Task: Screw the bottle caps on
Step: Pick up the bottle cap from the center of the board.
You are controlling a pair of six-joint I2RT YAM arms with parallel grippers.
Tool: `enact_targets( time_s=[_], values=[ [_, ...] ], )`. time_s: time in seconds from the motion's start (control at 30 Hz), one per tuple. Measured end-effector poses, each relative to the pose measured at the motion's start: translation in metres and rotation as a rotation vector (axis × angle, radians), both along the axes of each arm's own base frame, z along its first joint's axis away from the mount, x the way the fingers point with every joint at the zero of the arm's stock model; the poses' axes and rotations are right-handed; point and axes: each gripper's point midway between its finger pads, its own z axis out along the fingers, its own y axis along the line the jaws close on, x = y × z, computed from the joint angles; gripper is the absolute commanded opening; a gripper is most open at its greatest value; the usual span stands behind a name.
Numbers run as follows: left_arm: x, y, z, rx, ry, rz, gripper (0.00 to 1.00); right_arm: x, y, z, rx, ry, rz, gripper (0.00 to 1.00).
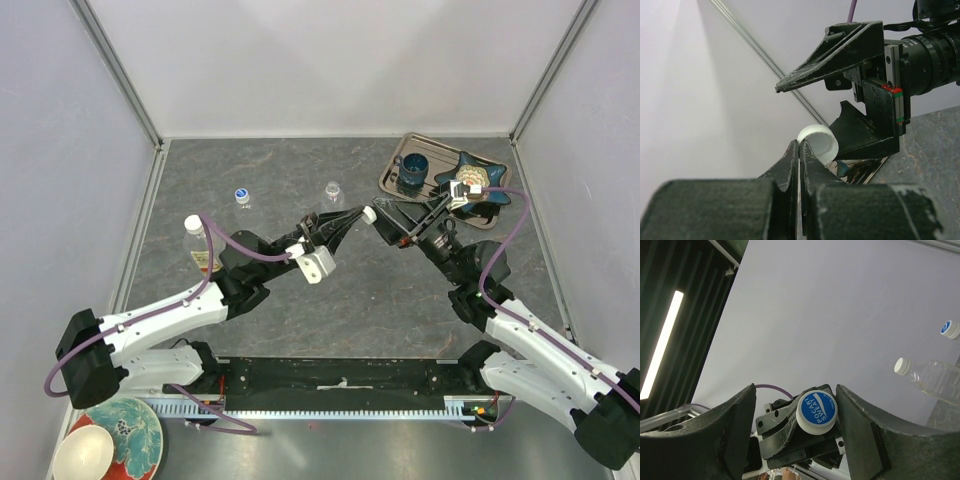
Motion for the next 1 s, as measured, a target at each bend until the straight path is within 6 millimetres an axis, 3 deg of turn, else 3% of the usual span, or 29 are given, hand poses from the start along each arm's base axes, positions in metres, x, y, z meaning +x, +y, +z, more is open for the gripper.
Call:
enact_targets(
  time_s=[0.53, 1.0],
  values=[
    [0.009, 0.005, 0.007, -0.018, -0.012, 0.026, 0.02, -0.004, 0.013, -0.003, 0.000, 0.002, 0.053, 0.62],
    [0.005, 0.011, 0.015, -0.032, -0.022, 0.026, 0.02, -0.002, 0.012, 0.008, -0.059, -0.042, 0.008, 0.70]
  ],
)
